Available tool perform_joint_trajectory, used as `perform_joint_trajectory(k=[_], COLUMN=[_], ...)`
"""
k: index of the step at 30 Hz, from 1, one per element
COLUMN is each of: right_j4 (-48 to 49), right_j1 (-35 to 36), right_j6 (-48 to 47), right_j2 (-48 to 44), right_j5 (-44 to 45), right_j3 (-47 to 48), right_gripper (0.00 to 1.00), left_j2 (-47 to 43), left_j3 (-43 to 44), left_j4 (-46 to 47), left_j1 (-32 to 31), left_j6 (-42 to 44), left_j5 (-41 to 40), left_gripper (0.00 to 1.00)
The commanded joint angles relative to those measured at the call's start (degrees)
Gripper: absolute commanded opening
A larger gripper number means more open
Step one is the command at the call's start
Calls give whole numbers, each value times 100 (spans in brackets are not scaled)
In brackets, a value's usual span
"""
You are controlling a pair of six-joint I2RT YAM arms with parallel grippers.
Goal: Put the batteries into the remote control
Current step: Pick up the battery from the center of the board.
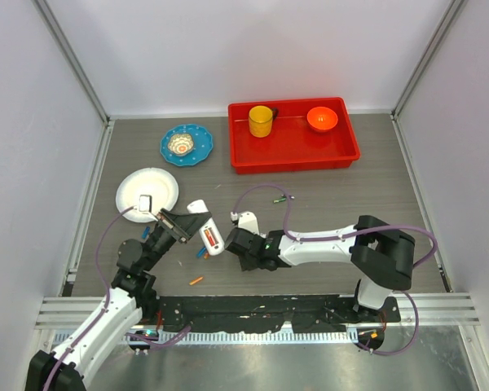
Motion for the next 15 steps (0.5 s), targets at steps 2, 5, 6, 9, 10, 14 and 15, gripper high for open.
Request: perform_joint_trajectory(k=[2, 5, 6, 9, 10, 14, 15], right_j4=[-7, -60, -77, -130, -182, -744, -815], right_j1=[36, 36, 36, 36, 27, 1, -8], right_j6=[35, 62, 44, -35, -122, -360, -412], right_j2=[2, -138, -269, -638, -736, -1184, -1298], right_j5=[-112, -68, -60, 124, 177, 467, 511], right_j3=[-36, -133, -133, -133, -98, 340, 403], right_gripper=[25, 16, 14, 9, 8, 1, 1], left_j2=[-92, -75, -83, -57, -14, 92, 110], left_j3=[-45, -54, -46, -37, -11, 77, 95], left_j4=[175, 184, 192, 210, 210, 236, 245], left_j1=[28, 28, 28, 28, 28, 28, 28], left_j6=[-32, -32, -32, -32, -32, 3, 12], left_j5=[44, 35, 35, 26, 17, 35, 35], left_gripper=[0, 0, 0, 0, 0, 0, 0])
